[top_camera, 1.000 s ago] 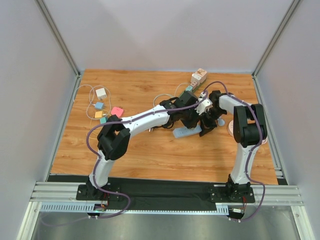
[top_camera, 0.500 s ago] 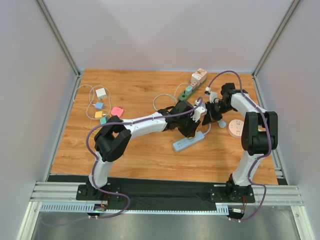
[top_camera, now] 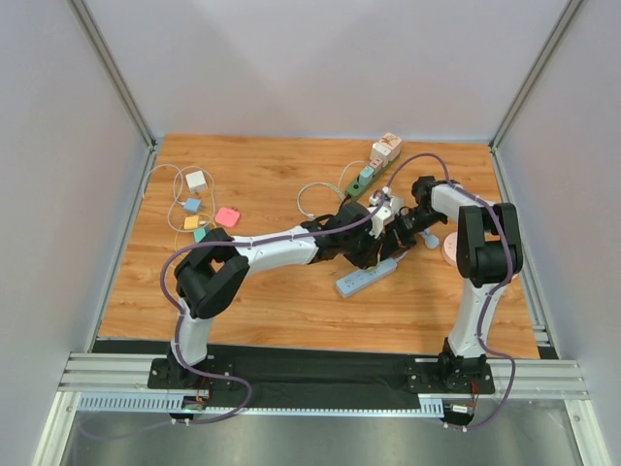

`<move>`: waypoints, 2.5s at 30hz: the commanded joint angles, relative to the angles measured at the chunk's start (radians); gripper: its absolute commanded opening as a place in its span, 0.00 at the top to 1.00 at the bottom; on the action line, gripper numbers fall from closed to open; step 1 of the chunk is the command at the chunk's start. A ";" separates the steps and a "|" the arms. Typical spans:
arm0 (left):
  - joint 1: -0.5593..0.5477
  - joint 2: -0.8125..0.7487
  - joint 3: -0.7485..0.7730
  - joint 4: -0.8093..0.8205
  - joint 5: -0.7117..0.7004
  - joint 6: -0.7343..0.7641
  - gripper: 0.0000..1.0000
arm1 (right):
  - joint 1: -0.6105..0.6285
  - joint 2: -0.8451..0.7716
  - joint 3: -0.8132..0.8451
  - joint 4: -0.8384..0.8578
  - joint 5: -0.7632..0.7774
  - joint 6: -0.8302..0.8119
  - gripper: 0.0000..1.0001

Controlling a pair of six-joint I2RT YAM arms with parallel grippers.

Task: Pull the plug off the socket
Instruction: Remove the plug from the socket, then place the plug at the center of the board.

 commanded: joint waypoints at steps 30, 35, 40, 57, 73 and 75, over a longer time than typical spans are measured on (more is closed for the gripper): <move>-0.143 -0.417 -0.284 0.265 -0.241 0.107 1.00 | 0.051 -0.042 -0.002 0.006 0.107 -0.059 1.00; -0.114 -0.547 -0.459 0.311 -0.272 0.046 1.00 | 0.048 -0.131 -0.014 0.029 0.064 -0.075 1.00; -0.013 -0.716 -0.623 0.325 -0.275 -0.040 1.00 | 0.043 -0.174 -0.022 0.044 0.058 -0.082 1.00; 0.777 -0.985 -0.858 0.320 0.035 -0.390 1.00 | 0.031 -0.263 -0.036 0.082 0.067 -0.076 1.00; 1.084 -0.632 -0.636 0.277 0.138 -0.352 1.00 | 0.022 -0.290 -0.040 0.095 0.080 -0.076 1.00; 1.092 -0.570 -0.594 0.255 0.135 -0.329 1.00 | 0.020 -0.293 -0.040 0.095 0.080 -0.076 1.00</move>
